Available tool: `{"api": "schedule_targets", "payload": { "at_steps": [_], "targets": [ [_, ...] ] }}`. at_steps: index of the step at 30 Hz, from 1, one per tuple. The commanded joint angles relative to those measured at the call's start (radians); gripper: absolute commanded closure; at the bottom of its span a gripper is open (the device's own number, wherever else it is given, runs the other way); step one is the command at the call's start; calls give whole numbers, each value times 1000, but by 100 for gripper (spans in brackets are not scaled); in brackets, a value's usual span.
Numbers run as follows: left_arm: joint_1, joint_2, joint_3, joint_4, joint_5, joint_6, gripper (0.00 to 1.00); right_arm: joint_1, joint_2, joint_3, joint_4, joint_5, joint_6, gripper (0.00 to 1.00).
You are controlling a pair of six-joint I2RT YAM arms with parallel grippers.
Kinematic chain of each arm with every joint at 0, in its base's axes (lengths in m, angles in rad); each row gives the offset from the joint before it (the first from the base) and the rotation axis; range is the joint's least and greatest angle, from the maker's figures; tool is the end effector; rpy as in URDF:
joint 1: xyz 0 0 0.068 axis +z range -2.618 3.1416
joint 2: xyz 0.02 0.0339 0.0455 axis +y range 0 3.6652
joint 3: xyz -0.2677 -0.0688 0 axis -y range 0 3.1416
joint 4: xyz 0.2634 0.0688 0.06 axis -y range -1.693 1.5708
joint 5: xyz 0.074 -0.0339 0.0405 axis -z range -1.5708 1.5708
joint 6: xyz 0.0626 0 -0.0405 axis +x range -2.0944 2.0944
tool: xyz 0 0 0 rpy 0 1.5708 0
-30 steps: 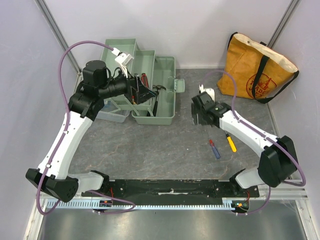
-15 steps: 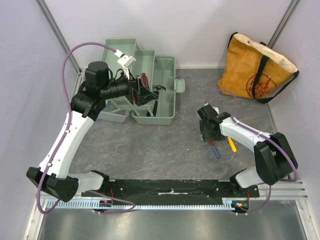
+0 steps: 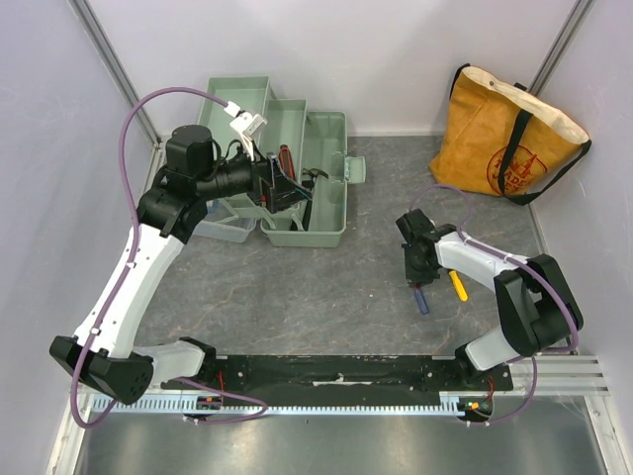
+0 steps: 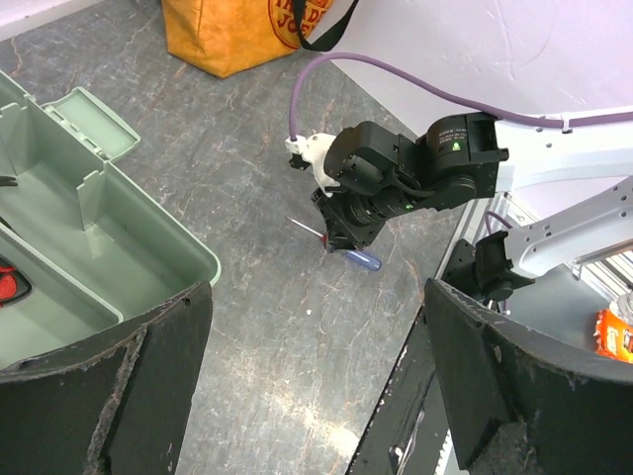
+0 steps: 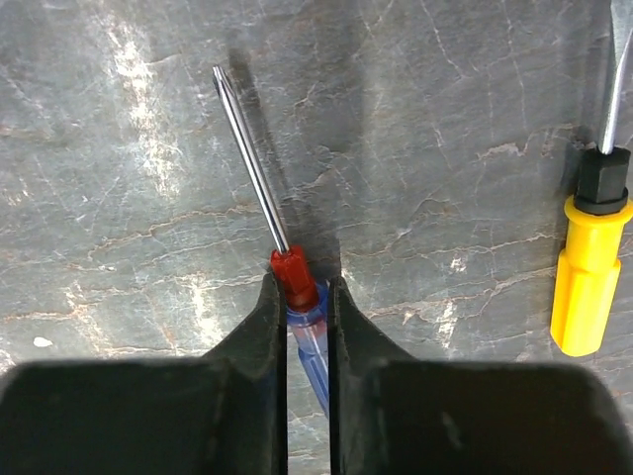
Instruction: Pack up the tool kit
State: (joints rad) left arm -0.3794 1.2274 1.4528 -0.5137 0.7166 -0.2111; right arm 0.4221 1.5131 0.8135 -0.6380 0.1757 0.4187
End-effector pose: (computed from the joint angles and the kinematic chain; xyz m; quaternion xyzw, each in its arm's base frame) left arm 0.2536 -0.1454 0.4485 0.2721 0.7302 -0.4319 0.4542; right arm 0.2563 0.1031 0.1251 0.0085 0.9894 -0.0323 0.1414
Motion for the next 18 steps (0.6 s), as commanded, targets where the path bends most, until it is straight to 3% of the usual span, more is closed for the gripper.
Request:
{"api": "schedule_targets", "payload": {
  "at_steps": [1,3,11,18],
  "targets": [
    [-4,-13,9,41,12,-43,7,-3,38,3,43,-41,2,95],
    [-4,-6,4,46,14,-56,7,-3,26,15,52,-53,2,100],
    [-4,43,-34,112,61,-158,7,-3,-117,176,129,-204,15,100],
    [-18,101,-68,204,150,-238,8,-3,-235,306,461,-488,196,100]
  ]
}}
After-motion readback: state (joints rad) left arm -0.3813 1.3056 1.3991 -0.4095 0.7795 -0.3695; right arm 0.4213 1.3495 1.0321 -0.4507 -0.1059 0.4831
